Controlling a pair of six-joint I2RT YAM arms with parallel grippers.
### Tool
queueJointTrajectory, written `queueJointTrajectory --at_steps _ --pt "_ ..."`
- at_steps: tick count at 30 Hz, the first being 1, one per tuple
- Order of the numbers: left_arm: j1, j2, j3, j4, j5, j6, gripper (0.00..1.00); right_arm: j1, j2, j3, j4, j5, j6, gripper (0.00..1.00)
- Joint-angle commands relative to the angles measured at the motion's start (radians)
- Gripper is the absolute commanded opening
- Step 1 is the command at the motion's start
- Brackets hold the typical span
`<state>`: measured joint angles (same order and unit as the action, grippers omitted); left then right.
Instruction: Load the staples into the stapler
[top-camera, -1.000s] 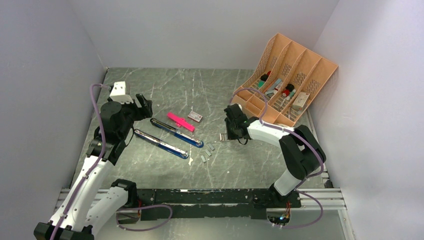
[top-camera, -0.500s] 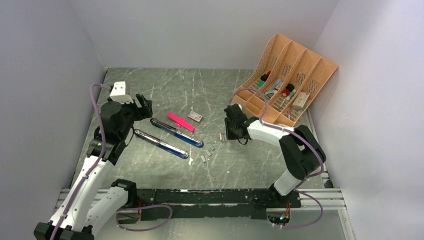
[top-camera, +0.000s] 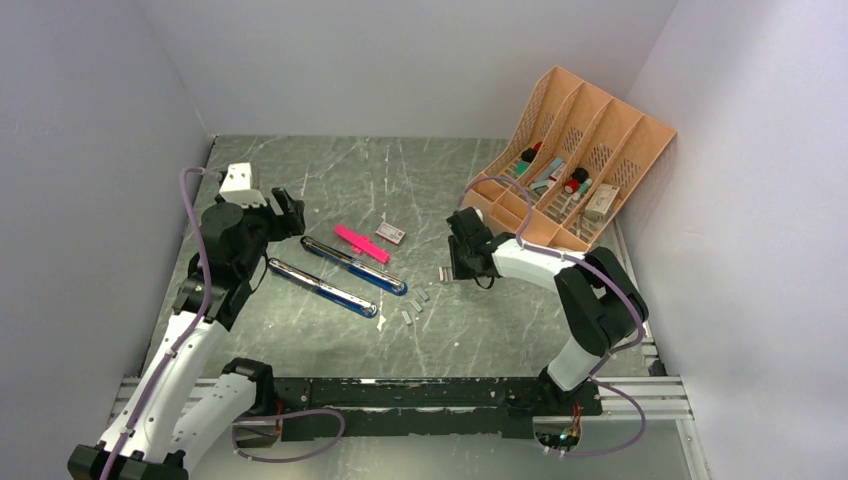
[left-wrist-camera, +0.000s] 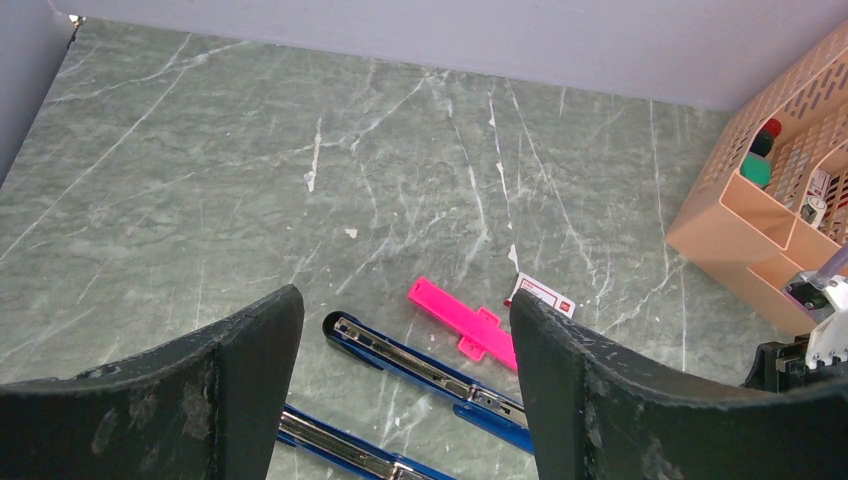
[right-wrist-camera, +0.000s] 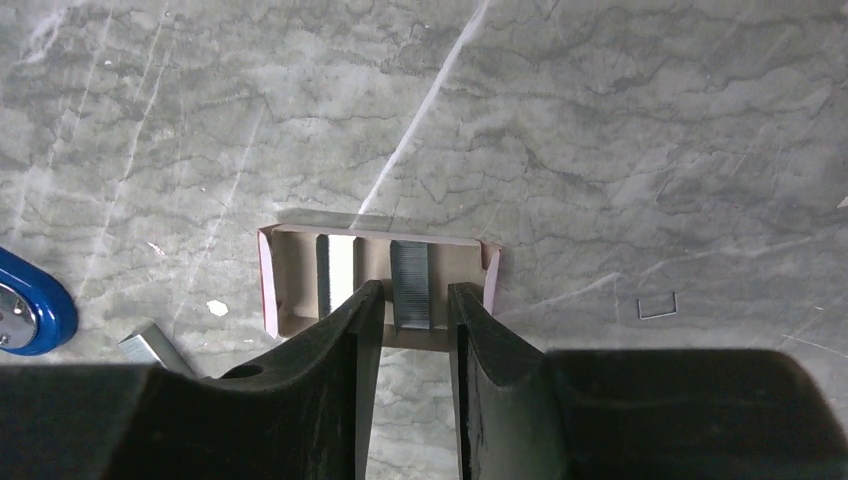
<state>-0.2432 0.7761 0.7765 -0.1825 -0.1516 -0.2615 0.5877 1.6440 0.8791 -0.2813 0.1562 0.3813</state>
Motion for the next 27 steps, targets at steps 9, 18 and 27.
queueJointTrajectory --at_steps 9,18,27 --pt "0.01 -0.009 0.003 0.028 0.021 0.007 0.8 -0.009 0.01 0.026 -0.024 0.025 -0.006 0.24" --pt "0.01 -0.013 0.006 0.024 0.015 0.008 0.8 -0.006 -0.106 0.012 0.024 0.009 -0.041 0.18" --pt "0.01 -0.02 0.003 0.065 0.158 0.011 0.83 -0.004 -0.285 -0.075 0.149 -0.19 -0.105 0.16"
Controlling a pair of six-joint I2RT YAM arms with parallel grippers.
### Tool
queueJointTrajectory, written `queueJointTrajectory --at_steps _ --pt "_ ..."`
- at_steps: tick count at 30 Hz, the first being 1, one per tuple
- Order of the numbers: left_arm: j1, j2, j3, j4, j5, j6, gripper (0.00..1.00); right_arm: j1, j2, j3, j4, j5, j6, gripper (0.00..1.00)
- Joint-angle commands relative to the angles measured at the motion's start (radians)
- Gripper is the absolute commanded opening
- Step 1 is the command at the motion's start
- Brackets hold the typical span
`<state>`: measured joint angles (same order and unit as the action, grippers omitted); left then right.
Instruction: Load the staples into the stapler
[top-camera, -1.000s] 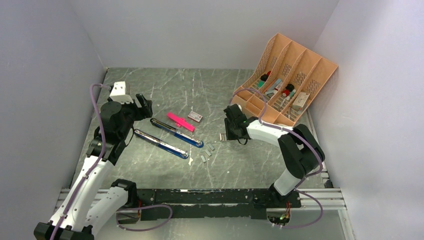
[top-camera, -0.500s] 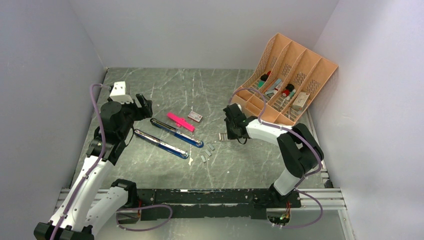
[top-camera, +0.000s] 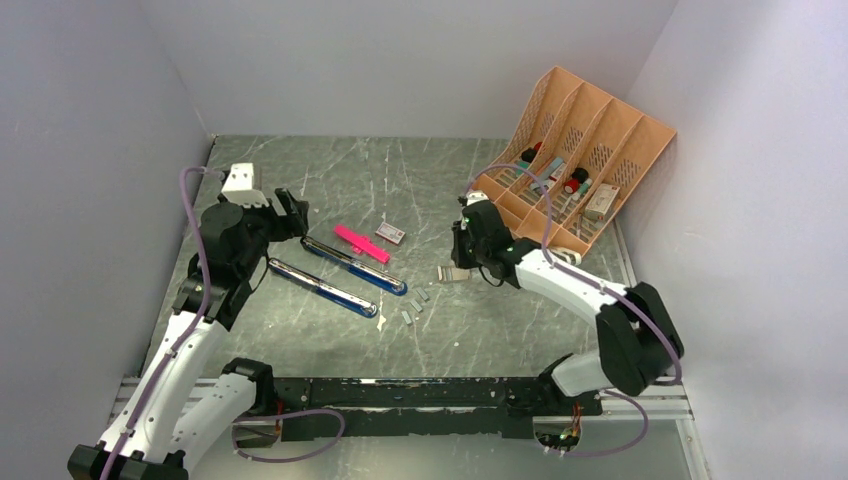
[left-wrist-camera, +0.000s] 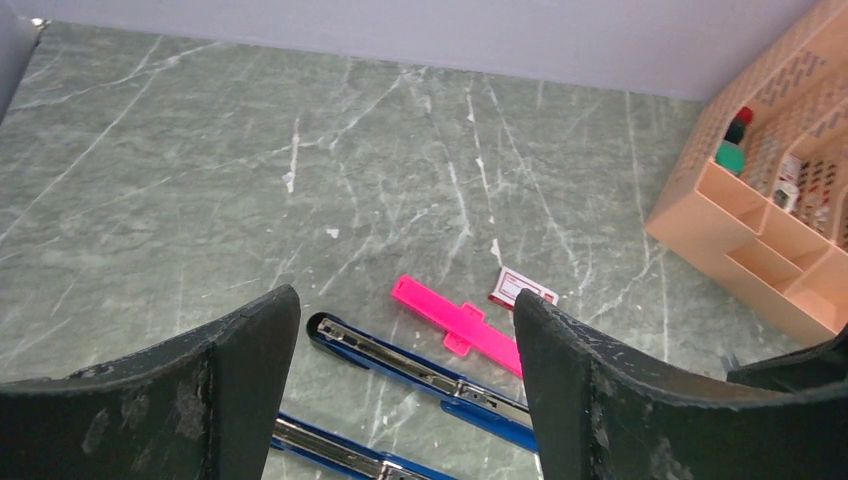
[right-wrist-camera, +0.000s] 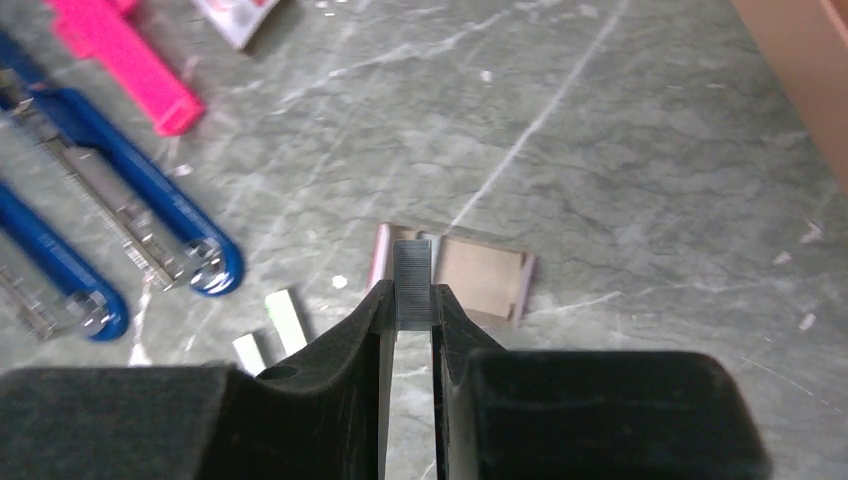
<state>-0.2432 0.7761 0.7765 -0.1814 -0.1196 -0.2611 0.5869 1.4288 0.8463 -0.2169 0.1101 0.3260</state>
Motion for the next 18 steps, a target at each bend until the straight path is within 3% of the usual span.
queueJointTrajectory --at_steps 1,8,18 --pt "0.01 -0.034 -0.006 0.088 0.169 0.016 0.83 -0.001 -0.087 -0.045 0.097 -0.187 -0.061 0.16" --pt "0.01 -0.123 -0.157 0.404 0.457 -0.144 0.83 0.063 -0.249 -0.06 0.198 -0.332 -0.108 0.16" --pt "0.01 -0.019 -0.241 0.744 0.836 -0.303 0.8 0.121 -0.367 -0.079 0.346 -0.354 -0.103 0.16"
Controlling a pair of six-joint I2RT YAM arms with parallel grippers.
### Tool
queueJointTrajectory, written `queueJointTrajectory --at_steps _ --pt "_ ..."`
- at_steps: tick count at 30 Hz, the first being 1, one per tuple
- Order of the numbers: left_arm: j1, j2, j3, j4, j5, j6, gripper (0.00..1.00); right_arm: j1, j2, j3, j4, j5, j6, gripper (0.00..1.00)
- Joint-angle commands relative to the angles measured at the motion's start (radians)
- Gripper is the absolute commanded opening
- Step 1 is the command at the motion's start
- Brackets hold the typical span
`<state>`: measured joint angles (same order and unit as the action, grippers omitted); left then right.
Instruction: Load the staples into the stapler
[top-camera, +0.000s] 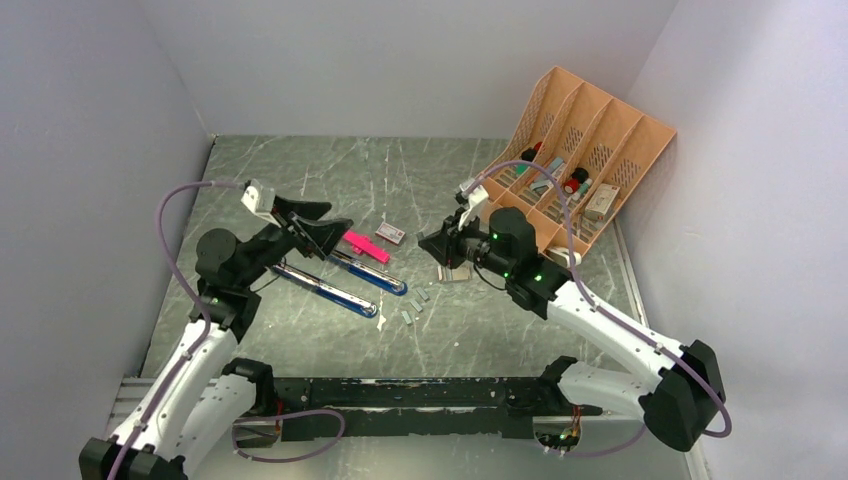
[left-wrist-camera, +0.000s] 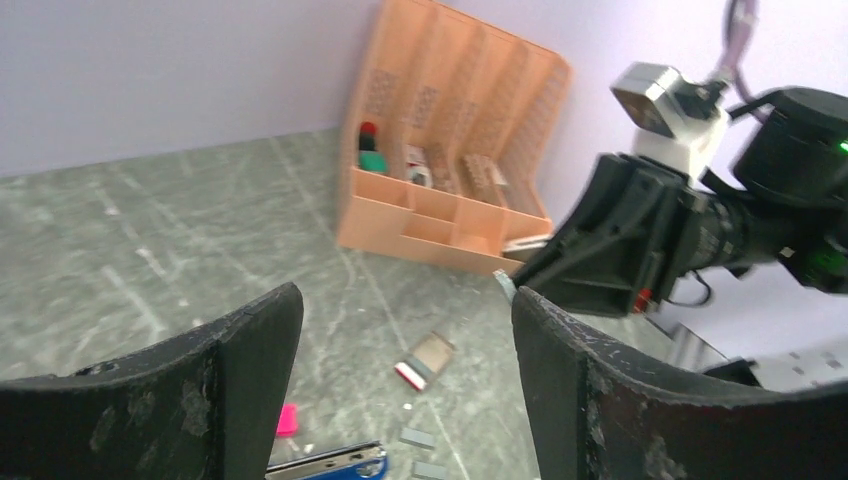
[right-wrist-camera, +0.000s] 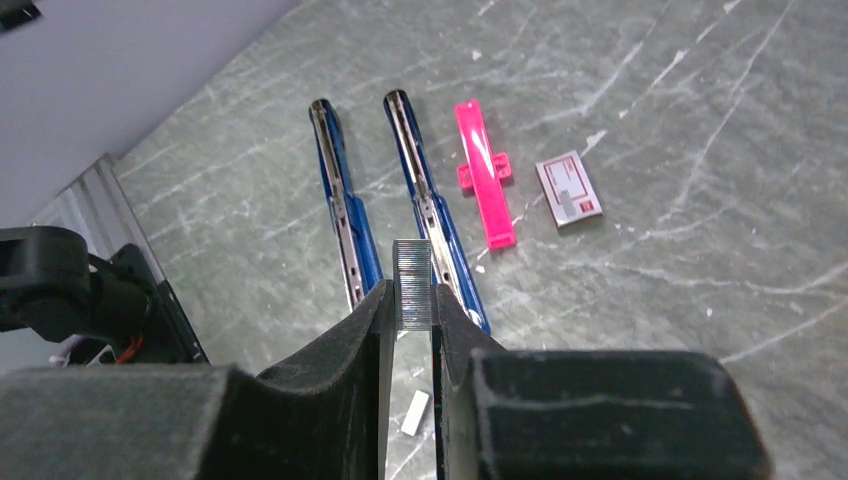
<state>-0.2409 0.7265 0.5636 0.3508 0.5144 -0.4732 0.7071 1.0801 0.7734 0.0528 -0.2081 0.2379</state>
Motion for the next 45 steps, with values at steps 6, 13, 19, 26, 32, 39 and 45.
queueJointTrajectory --at_steps 6,13,19,26,32,39,45 --pt "0.005 0.048 -0.144 0.55 0.316 -0.22 0.79 0.005 -0.022 -0.035 0.15 -0.145 -0.057 0.16" --pt "0.002 0.05 -0.225 0.84 0.427 -0.211 0.76 0.017 -0.102 -0.137 0.335 -0.264 -0.088 0.17" --pt "-0.02 0.086 -0.266 1.027 0.484 -0.215 0.73 0.025 -0.182 -0.243 0.494 -0.297 -0.165 0.0" --pt "-0.188 0.102 -0.226 0.924 0.5 -0.02 0.7 0.041 -0.191 -0.313 0.668 -0.455 -0.216 0.0" --pt "-0.321 0.111 -0.193 0.794 0.438 0.188 0.7 0.075 -0.166 -0.315 0.728 -0.597 -0.253 0.0" --pt "-0.387 0.167 -0.191 0.838 0.45 0.2 0.63 0.128 -0.162 -0.305 0.694 -0.591 -0.342 0.0" --pt "-0.43 0.167 -0.189 0.77 0.413 0.269 0.61 0.141 -0.168 -0.305 0.683 -0.565 -0.36 0.0"
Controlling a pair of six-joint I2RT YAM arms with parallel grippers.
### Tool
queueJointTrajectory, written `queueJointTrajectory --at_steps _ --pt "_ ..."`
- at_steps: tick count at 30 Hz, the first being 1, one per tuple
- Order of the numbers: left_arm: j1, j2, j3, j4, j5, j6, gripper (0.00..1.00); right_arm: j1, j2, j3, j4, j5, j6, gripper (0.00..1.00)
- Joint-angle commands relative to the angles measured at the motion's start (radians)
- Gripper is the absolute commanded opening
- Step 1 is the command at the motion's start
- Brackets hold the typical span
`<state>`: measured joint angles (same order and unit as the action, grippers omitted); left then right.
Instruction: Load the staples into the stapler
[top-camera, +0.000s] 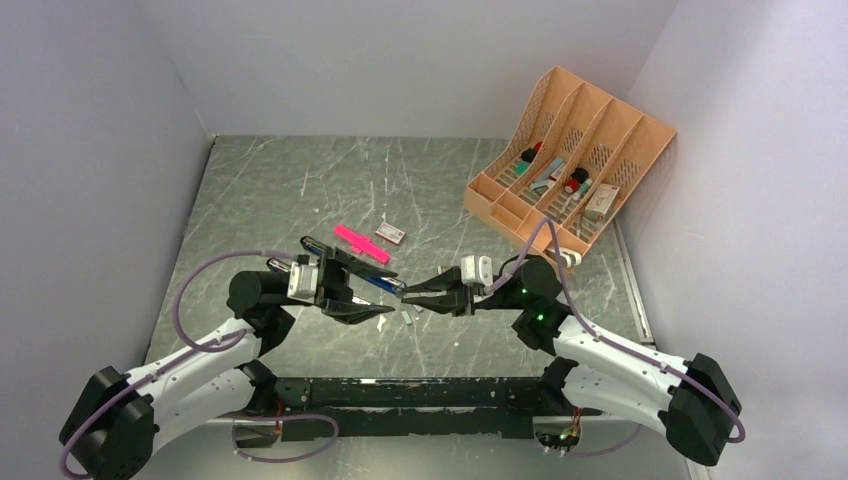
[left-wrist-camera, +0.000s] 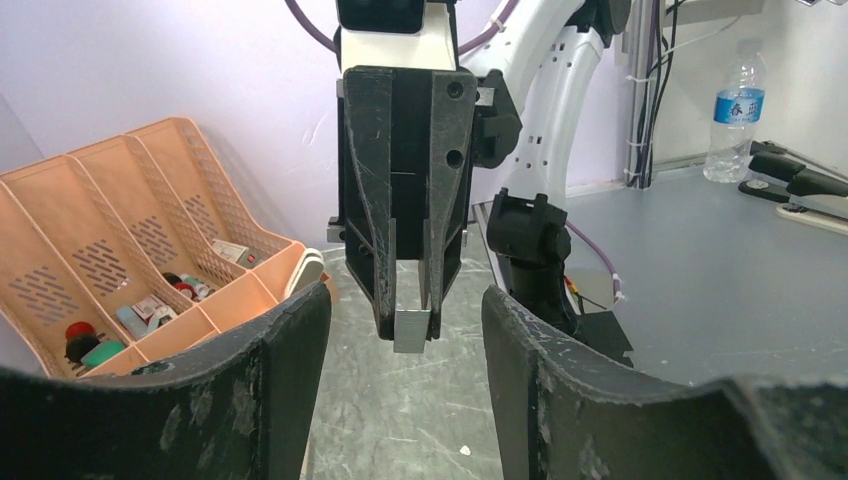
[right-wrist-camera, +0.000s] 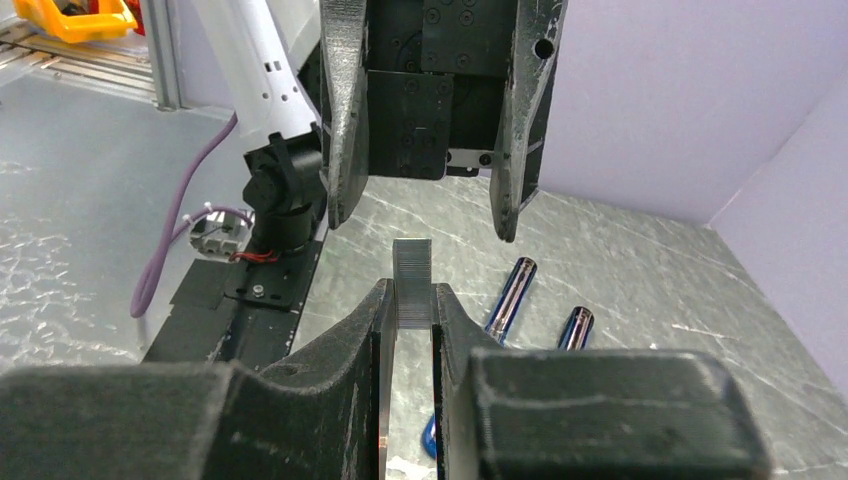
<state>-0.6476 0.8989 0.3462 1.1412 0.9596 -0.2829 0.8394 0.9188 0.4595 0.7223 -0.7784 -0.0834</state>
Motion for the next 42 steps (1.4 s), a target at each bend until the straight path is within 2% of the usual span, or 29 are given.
queueJointTrajectory --at_steps 1,6,14,28,42 --pt "-0.026 -0.005 0.029 -0.026 -0.035 0.083 0.61 0.009 -0.008 0.008 0.013 0.008 -0.041 0.0" --pt "-0.038 0.001 0.035 -0.027 -0.034 0.088 0.57 0.01 -0.002 0.011 0.006 0.014 -0.045 0.0" --pt "-0.05 0.018 0.049 -0.035 -0.01 0.091 0.44 0.012 -0.001 0.013 0.007 0.006 -0.043 0.0" --pt "-0.06 0.017 0.048 -0.057 -0.001 0.109 0.4 0.012 -0.001 0.011 0.038 0.011 -0.015 0.0" --pt "-0.061 0.023 0.059 -0.091 0.007 0.126 0.26 0.013 0.003 0.013 0.042 0.014 -0.016 0.0"
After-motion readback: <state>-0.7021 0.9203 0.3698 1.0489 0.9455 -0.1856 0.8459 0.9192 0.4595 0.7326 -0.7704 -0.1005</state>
